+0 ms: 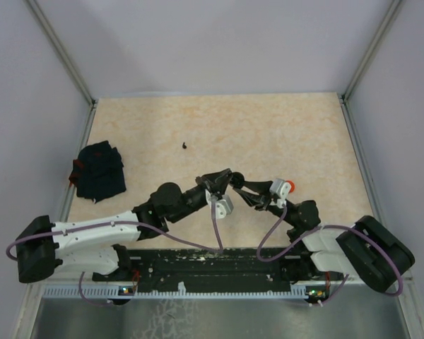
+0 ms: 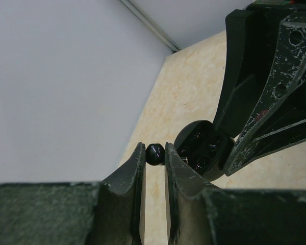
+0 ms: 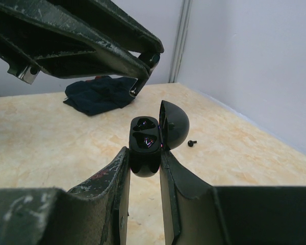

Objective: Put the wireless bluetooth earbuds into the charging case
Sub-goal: Place the earbud in the charging case.

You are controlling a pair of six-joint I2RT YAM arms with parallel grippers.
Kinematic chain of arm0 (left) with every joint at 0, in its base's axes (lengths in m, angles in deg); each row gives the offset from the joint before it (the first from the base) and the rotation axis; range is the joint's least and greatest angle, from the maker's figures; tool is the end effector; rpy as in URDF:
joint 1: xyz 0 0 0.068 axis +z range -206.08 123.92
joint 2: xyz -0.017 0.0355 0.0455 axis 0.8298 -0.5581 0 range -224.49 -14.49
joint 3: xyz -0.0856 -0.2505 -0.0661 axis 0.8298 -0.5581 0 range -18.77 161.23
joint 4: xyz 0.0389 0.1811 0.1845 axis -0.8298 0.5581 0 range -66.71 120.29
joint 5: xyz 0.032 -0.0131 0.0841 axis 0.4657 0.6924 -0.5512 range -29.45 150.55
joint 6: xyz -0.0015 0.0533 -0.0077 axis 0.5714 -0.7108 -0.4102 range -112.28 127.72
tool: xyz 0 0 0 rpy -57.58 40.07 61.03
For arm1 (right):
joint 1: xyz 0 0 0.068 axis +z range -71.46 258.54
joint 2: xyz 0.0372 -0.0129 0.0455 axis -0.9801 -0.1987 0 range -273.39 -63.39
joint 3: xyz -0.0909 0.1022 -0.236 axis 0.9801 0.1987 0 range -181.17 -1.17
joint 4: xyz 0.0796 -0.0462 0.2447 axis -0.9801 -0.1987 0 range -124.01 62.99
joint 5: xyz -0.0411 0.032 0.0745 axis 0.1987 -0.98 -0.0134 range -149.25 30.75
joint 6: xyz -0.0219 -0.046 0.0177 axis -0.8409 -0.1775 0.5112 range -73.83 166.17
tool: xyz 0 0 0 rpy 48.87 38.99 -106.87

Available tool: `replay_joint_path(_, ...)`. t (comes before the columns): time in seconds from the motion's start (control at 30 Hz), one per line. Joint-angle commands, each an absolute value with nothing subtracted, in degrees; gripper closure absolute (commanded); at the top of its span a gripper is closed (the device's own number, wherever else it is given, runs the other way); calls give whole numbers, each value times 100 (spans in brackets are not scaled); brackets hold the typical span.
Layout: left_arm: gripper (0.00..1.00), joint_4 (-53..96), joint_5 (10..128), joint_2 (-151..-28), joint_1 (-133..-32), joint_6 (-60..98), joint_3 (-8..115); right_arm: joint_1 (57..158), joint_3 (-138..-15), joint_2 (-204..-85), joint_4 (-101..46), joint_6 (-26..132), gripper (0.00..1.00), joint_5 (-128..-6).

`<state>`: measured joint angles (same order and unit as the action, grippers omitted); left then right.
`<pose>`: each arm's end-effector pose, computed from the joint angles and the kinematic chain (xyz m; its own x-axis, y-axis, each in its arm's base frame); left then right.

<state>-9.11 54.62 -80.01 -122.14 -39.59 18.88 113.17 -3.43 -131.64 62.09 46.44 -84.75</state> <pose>0.1106 -0.2400 0.3010 0.6592 0.3168 -0.6819 0.5645 0.3906 0.7272 0.1347 0.1117 0.2010 0.3190 0.2256 -0.9205 -0.8402 0.5166 -0.1646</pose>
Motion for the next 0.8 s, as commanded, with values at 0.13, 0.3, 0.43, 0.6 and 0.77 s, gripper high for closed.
replay_joint_path(0.13, 87, -1123, 4941, -8253, -12526, -4682, 1981, 11326, -517, -12995, 6411, 4785, 100, -8457)
replay_joint_path(0.3, 87, -1167, 4696, -8377, -12681, -4952, 1985, 11326, -534, -12994, 6367, 4788, 100, -8478)
replay_joint_path(0.43, 87, -1278, 4546, -8511, -12751, -5179, 1993, 11326, -548, -12994, 6338, 4801, 100, -8484)
replay_joint_path(0.6, 87, -1302, 4437, -8638, -12821, -5369, 2023, 11329, -551, -12994, 6325, 4799, 100, -8483)
replay_joint_path(0.77, 87, -1342, 4225, -8724, -12879, -5547, 2008, 11326, -548, -12997, 6332, 4805, 100, -8478)
